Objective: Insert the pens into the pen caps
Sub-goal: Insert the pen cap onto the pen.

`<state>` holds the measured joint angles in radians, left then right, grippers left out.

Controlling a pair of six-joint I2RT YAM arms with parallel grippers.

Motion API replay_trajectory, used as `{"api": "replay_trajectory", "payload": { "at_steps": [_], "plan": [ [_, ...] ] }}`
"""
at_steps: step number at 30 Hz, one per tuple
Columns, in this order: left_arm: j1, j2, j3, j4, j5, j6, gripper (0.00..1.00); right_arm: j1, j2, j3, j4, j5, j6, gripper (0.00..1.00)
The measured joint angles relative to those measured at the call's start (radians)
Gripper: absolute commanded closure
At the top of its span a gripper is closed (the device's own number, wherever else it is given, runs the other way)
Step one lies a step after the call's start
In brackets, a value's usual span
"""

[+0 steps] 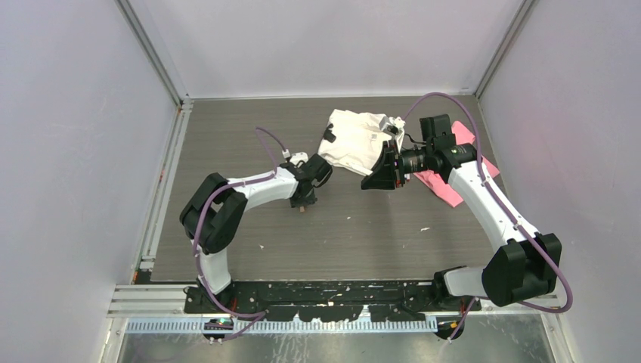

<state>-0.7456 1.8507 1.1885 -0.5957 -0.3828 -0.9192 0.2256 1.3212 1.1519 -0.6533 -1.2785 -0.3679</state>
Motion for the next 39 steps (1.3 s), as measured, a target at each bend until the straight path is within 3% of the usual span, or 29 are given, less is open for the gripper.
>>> {"api": "replay_trajectory", "payload": {
  "at_steps": [14,24,30,39],
  "plan": [
    [0.027,-0.029,-0.041,0.051,0.061,-0.003,0.98,-0.015,0.0,0.0,0.0,-0.015,0.0,0.99],
    [0.035,-0.13,-0.149,0.1,0.106,0.011,0.99,-0.005,0.0,-0.042,0.026,-0.01,0.001,0.99],
    [0.037,-0.341,-0.31,0.22,0.132,-0.015,0.99,0.048,-0.016,-0.199,0.241,0.079,0.13,0.99],
    [0.04,-0.649,-0.525,0.528,0.14,-0.093,0.99,0.129,-0.011,-0.331,0.586,0.196,0.299,0.99]
  ]
}}
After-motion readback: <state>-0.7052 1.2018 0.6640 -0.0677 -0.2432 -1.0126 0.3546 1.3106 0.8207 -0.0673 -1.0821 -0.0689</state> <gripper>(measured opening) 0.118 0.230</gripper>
